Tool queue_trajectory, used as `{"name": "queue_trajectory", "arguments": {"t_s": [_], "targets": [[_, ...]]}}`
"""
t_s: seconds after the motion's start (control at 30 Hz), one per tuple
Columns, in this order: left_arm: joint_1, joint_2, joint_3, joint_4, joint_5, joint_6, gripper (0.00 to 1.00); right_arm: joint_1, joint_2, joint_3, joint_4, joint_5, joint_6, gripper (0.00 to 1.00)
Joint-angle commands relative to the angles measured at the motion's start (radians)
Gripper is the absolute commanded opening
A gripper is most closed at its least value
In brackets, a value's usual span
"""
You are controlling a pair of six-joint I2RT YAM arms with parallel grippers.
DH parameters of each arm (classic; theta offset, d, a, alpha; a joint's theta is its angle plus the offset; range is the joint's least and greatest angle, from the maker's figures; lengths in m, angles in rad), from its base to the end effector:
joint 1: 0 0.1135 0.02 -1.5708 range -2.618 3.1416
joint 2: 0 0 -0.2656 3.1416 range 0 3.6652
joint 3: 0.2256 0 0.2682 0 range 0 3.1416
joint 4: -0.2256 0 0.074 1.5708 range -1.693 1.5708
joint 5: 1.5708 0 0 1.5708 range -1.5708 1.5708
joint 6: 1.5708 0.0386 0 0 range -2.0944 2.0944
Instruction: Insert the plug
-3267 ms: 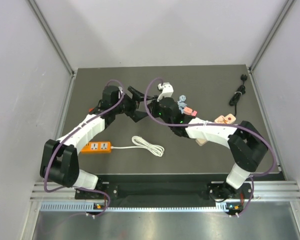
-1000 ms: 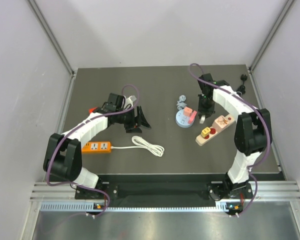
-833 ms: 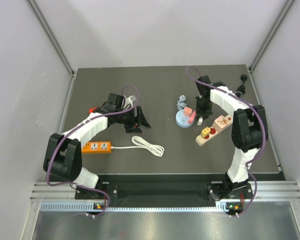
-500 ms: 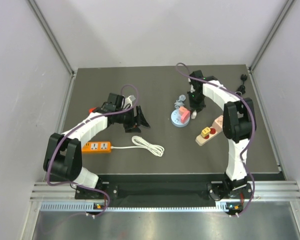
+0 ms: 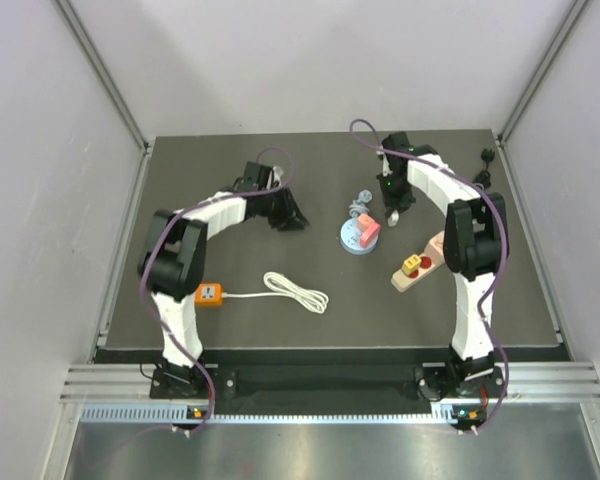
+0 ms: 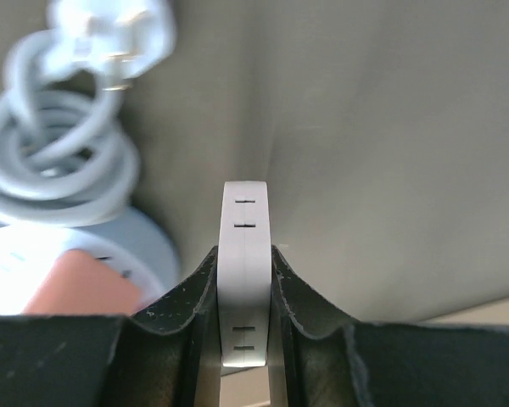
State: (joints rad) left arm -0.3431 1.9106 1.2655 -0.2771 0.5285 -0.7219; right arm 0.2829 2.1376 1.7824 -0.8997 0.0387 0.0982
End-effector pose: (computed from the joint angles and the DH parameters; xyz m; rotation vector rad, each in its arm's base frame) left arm 0.3874 -0.1591 0.1691 -0.2616 2.6425 -1.0678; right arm 0.4455 0.1280 0.1959 -0.2517 2.8128 0.0315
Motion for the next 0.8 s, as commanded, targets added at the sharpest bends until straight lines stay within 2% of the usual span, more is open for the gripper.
{"name": "queue_trajectory", "arguments": {"t_s": [0.0,0.1,0.27,0.4,0.57,0.77], "targets": [[-0.014,0.112,0.165,0.168,-0.018,-0.016,0.28,-0.037,-0.099,0.028,-0.013,0.055,0.029,0.0],[-0.031,0.192,0.224,0.246,-0.016,-0.028,0.17,-0.048,-0.162,-0.035,-0.007,0.026,0.047,0.0],[-0.085,0.364,0.382,0.329,0.008,-0.066,0.11,-0.05,-0.231,-0.139,0.033,-0.016,0.037,0.0],[-0.117,0.476,0.514,0.366,-0.001,-0.065,0.1,-0.053,-0.263,-0.158,0.041,-0.034,0.025,0.0],[-0.119,0.583,0.627,0.437,-0.116,-0.126,0.13,-0.053,-0.303,-0.199,0.076,-0.079,0.029,0.0],[-0.131,0.712,0.69,0.578,0.039,-0.298,0.14,-0.057,-0.323,-0.251,0.091,-0.069,0.009,0.0]]}}
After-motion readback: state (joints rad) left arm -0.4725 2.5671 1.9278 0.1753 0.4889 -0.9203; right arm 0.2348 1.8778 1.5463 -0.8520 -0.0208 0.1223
